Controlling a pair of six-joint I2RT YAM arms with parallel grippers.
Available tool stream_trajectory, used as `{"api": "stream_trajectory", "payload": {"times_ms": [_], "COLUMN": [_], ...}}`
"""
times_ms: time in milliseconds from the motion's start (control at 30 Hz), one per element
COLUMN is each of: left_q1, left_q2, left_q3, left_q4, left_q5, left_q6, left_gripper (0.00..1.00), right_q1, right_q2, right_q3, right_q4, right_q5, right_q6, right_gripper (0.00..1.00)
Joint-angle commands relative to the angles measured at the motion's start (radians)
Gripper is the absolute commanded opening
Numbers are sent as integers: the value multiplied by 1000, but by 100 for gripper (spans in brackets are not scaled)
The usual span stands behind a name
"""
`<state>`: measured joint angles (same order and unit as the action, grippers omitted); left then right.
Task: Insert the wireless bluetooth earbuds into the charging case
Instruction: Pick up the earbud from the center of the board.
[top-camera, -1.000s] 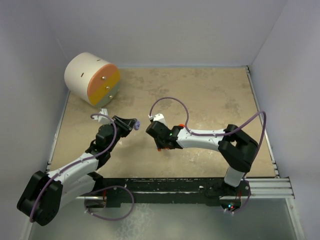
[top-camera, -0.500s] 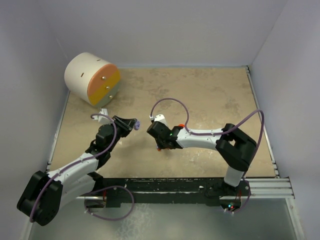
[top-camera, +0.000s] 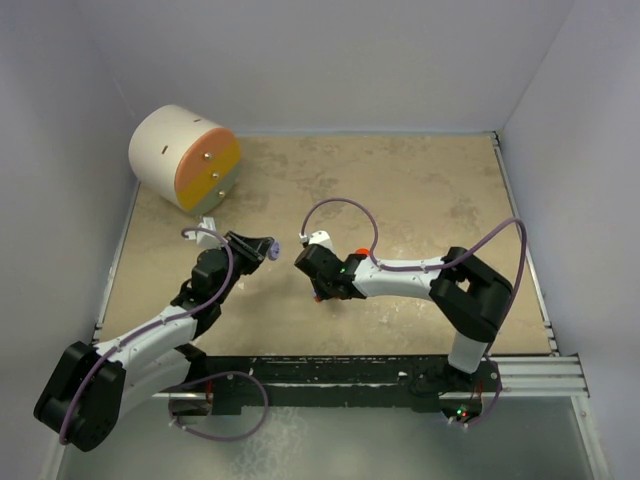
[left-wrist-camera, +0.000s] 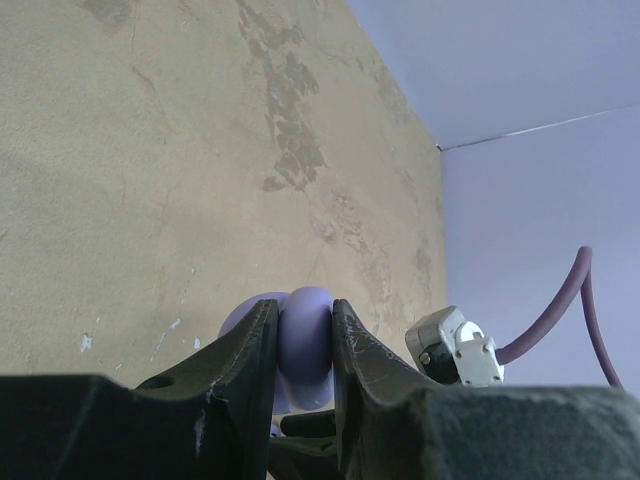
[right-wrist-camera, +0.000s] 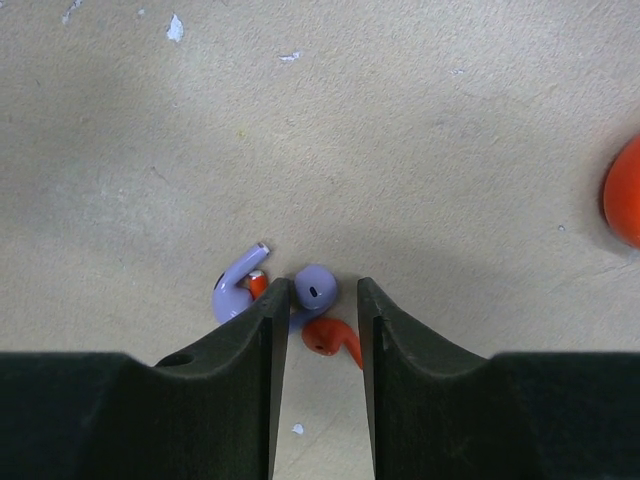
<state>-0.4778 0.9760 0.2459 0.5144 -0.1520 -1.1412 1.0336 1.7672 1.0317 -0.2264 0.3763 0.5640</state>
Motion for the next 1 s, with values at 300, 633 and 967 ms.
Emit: {"api": "stream_trajectory", "payload": {"times_ms": [300, 633, 967], "left_q1": [7, 6, 6], "left_q2": [5, 9, 131], "left_q3": [-5, 3, 120], "left_q4": [53, 60, 115], "left_q5": [7, 16, 132], "left_q6": [-7, -16, -93], "left_gripper": [0, 0, 0], "right_q1": [-9, -18, -39], "right_q2": [11, -26, -118], "right_q3": [-19, -7, 101], "right_q4": [15, 29, 294], "right_q5": [-6, 73, 299], "right_q6": [-8, -4, -204], "right_gripper": [30, 0, 0]}}
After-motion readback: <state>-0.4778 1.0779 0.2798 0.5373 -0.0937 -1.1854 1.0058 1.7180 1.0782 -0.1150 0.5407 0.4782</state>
